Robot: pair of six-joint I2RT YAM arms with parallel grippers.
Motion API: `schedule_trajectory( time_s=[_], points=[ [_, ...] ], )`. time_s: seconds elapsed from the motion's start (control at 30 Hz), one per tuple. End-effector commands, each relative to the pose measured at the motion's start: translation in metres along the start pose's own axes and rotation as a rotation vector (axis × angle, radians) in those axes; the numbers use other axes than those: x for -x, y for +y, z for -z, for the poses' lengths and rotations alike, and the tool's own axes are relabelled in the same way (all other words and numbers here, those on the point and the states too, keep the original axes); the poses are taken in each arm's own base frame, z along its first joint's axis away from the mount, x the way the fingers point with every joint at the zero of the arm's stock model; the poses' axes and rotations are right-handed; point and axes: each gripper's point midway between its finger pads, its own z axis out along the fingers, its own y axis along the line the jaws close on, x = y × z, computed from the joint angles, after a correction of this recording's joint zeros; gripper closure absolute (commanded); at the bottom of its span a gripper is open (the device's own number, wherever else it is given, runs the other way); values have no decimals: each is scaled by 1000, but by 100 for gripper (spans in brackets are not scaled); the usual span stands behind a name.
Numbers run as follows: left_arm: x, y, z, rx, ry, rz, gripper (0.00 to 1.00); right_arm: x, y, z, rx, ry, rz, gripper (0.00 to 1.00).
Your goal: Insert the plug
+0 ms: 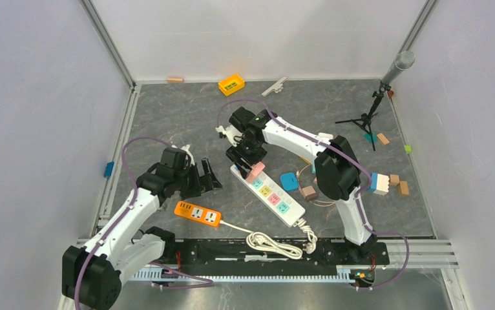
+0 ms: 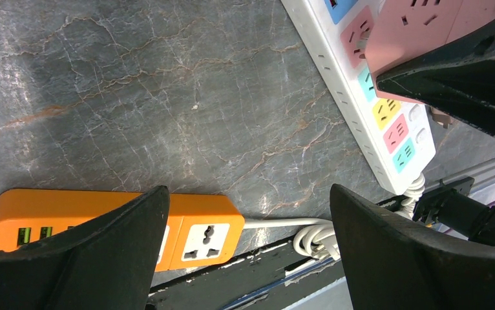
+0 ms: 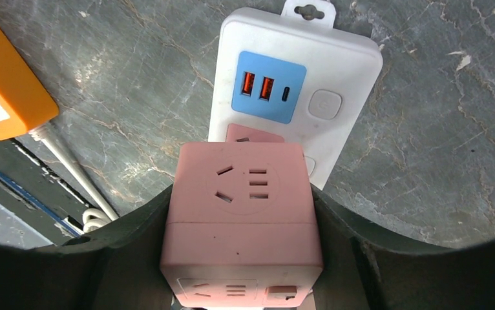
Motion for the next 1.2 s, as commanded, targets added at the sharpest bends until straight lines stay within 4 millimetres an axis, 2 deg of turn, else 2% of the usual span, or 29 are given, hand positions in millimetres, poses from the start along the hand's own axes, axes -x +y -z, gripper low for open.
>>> schedule_trajectory(
  time_s=[0.0, 0.17, 0.3, 0.5, 0.7, 0.93, 1.17],
  points=[
    [6, -4, -1, -15, -22, 10, 0, -24, -11, -2, -99, 118, 18, 100],
    [5, -4, -1, -15, -21, 9, 0, -31, -13, -6, -139, 144, -2, 100],
    [6, -4, -1, -14, -22, 10, 0, -27, -14, -10, -171, 139, -37, 100],
    [6, -4, -1, -14, -25, 9, 0, -25, -26, -15, -271, 140, -98, 100],
    [6, -4, -1, -14, -24, 9, 0, -19, -27, -17, -291, 118, -102, 100],
    [6, -4, -1, -13, -25, 8, 0, -35, -30, -33, -339, 192, -80, 100],
    [6, -4, -1, -13, -26, 8, 0, -64, -30, -55, -351, 303, -51, 100]
  ],
)
